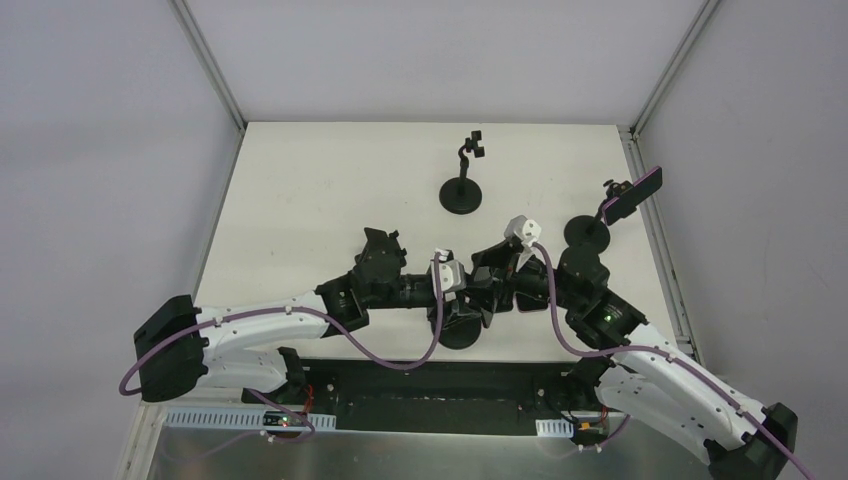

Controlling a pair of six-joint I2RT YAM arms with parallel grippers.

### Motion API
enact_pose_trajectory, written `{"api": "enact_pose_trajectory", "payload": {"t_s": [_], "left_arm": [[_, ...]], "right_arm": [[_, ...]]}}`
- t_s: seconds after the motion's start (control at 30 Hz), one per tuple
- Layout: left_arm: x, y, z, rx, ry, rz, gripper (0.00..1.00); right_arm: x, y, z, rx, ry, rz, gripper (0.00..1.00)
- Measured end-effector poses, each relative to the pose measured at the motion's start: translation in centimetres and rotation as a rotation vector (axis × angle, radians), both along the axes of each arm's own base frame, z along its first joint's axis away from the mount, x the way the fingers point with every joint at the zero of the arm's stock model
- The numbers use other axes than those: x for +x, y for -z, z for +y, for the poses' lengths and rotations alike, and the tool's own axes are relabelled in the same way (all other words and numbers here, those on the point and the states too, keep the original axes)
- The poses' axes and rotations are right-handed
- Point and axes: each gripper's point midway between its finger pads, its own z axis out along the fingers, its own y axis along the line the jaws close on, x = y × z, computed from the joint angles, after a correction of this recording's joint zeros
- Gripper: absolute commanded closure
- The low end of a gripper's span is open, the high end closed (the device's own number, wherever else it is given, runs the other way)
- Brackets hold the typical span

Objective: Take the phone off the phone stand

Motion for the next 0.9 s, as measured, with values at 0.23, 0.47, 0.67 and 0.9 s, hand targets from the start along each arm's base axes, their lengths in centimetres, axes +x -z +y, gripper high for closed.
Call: {"api": "enact_pose_trajectory", "payload": {"t_s": [0.23,0.47,0.67,0.9], "left_arm": [[0.7,0.0,-0.5,0.007,-0.03,0.022,0.2],[1.4,-0.2,-0.7,0.006,-0.064,0.024,0.3],[2.1,-0.2,-0.6,0.011,-0.108,0.037,0.53],[2.1,-0.2,-0.6,0.014,-0.11,0.042,1.0]], "right_arm": [[1.8,-0.2,-0.1,0.011,0.162,0.001,1.0],[2.4,-0.3,-0.1,0.034,0.224,0.0,1.0],[2.4,-0.4,0.0,0.052,0.248,-0.014,1.0],[2.3,-0.4,-0.2,0.081,0.265,-0.023,1.0]]}}
